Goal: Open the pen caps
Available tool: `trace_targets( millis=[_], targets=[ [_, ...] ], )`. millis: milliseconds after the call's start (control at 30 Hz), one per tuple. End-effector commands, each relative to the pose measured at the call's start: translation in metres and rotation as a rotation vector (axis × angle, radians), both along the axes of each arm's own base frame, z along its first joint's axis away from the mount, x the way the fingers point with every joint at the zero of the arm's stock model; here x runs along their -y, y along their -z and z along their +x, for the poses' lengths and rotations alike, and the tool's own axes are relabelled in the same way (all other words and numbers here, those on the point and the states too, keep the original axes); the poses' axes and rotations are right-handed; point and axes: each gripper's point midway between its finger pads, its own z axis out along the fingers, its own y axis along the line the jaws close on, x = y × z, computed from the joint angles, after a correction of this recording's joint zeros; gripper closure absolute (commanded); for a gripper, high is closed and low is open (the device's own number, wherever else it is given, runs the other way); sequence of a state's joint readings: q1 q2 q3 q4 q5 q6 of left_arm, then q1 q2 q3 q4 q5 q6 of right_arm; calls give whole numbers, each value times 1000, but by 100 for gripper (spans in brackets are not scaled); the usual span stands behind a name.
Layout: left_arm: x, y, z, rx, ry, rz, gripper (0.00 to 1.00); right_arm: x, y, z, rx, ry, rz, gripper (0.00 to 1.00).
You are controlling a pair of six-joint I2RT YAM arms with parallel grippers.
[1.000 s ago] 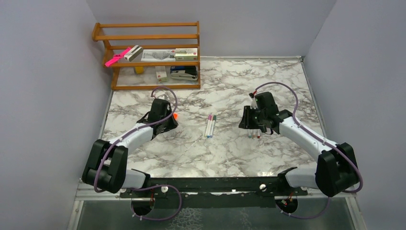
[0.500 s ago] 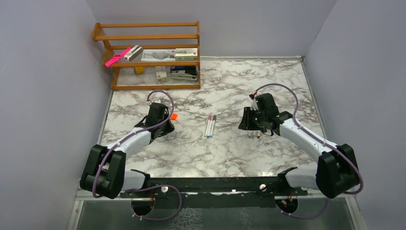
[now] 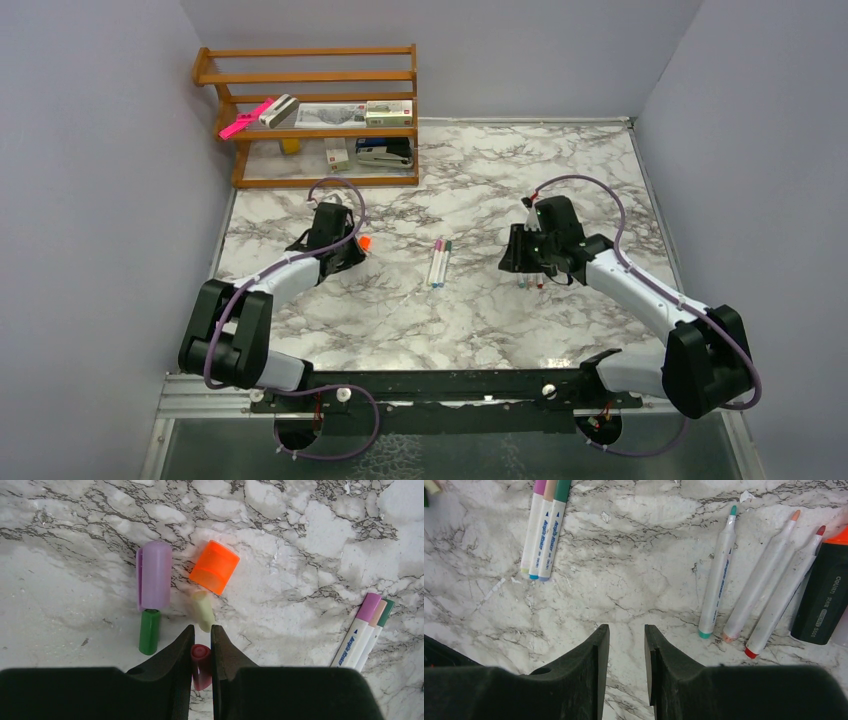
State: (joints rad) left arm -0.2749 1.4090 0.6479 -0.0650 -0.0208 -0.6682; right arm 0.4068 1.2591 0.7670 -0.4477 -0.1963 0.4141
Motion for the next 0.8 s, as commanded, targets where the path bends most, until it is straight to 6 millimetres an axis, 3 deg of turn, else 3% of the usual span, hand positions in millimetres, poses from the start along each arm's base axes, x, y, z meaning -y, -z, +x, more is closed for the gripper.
trace_targets(
  millis=[0, 233, 400, 767],
  targets=[
    [-5, -13, 16, 48, -33, 3, 93, -5, -6, -1, 26, -14, 26, 68],
    [-8, -19, 22, 48, -33, 10, 93, -6, -4, -1, 21, -16, 30, 68],
    [-16, -26, 14, 51, -40, 44, 92, -6, -3, -1, 22, -17, 29, 68],
    [-16, -4, -4, -3, -38, 23, 88, -10, -2, -1, 17, -28, 46, 68]
  ],
)
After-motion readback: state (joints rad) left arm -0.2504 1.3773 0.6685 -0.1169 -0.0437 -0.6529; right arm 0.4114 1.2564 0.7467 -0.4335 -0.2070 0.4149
